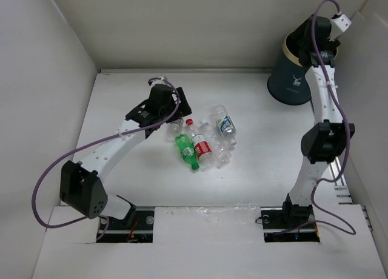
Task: Put the plastic bottles in the bin
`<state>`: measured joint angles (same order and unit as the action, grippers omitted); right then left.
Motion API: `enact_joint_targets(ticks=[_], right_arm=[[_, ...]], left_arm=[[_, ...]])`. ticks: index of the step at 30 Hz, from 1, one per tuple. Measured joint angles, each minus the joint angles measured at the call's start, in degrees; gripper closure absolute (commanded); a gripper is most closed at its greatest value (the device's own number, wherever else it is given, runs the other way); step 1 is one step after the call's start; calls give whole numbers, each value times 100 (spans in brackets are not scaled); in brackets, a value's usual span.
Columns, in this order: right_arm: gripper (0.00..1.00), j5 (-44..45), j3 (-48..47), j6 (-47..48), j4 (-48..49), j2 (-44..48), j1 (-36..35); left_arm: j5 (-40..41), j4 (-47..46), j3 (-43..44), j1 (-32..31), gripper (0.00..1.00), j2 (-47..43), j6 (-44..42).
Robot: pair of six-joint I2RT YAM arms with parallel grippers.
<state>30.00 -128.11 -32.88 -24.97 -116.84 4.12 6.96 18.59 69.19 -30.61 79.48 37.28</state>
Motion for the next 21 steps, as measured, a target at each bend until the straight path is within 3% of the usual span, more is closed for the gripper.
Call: enact_joint_targets(ticks=[7,10,15,21], right_arm=[[0,-822,2649,155,94,2603,-1545],[0,-1250,3788,188,286,3523,-1840],[0,-1657,5121,216,485,4236,-2004],[0,-2052,5510,404,417,4441,-2033]], left_arm=[[13,-2,-173,50,0,726,424],[74,7,-330,46,0,944,516],[262,-122,-286,63,0,1200,251],[413,-127,636,142,0,1589,-280]])
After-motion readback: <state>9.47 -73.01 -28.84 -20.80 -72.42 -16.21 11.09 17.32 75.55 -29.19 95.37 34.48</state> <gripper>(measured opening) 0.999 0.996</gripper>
